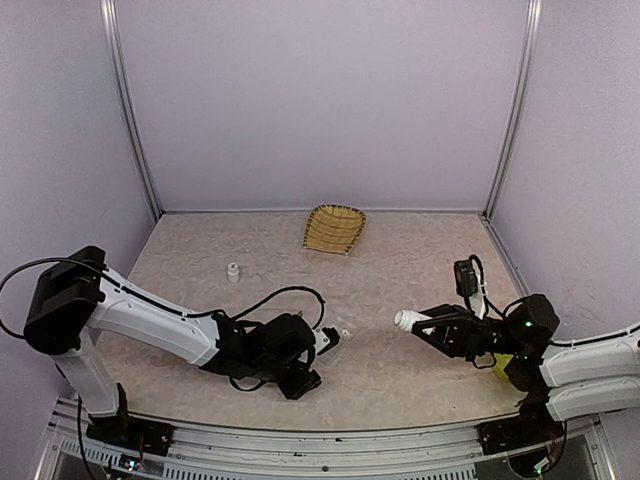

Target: Sort the pills into containers

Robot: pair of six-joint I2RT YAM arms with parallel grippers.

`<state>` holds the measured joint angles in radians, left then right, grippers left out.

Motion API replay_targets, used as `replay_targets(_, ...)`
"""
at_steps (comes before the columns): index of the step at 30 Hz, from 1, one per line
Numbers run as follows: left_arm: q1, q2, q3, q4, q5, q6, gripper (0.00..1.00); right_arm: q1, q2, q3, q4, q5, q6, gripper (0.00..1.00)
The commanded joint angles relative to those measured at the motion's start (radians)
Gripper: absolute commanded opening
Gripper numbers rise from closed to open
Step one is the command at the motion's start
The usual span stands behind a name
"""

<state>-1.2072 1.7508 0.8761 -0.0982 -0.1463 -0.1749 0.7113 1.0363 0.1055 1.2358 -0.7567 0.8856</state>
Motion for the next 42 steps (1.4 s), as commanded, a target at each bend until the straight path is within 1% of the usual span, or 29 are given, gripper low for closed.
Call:
replay_targets(1, 0.006, 0.018, 0.029, -0.002, 0.027, 0.003, 0.51, 0.007, -0.004, 0.001, -0.001, 0.010, -0.012, 0.27)
replay_targets(3, 0.005, 0.017, 0.029, -0.001, 0.029, 0.003, 0.44, 0.007, -0.001, 0.001, 0.000, 0.010, -0.012, 0.27)
replay_targets(5, 0.005, 0.017, 0.029, 0.000, 0.031, 0.004, 0.40, 0.007, 0.002, 0.001, 0.001, 0.010, -0.012, 0.27)
replay_targets(10, 0.005, 0.018, 0.028, -0.001, 0.031, 0.005, 0.33, 0.007, 0.003, 0.003, 0.001, 0.010, -0.012, 0.27)
replay_targets(15, 0.005, 0.015, 0.027, 0.002, 0.032, 0.005, 0.27, 0.007, 0.006, 0.003, -0.001, 0.010, -0.013, 0.27)
replay_targets(21, 0.003, -0.029, 0.020, 0.028, 0.036, 0.010, 0.25, 0.007, 0.022, 0.009, 0.012, 0.002, -0.004, 0.27)
replay_targets(28, -0.004, -0.199, -0.044, 0.183, 0.104, 0.045, 0.24, 0.007, 0.039, 0.030, 0.025, -0.026, -0.003, 0.27)
replay_targets(34, -0.003, -0.335, -0.063, 0.320, 0.141, 0.080, 0.24, 0.012, 0.068, 0.054, 0.056, -0.052, 0.002, 0.27)
replay_targets(38, -0.004, -0.393, -0.064, 0.438, 0.185, 0.101, 0.24, 0.025, 0.102, 0.075, 0.106, -0.075, 0.017, 0.27)
replay_targets(42, -0.004, -0.415, -0.068, 0.562, 0.240, 0.114, 0.25, 0.046, 0.136, 0.102, 0.139, -0.085, 0.027, 0.27)
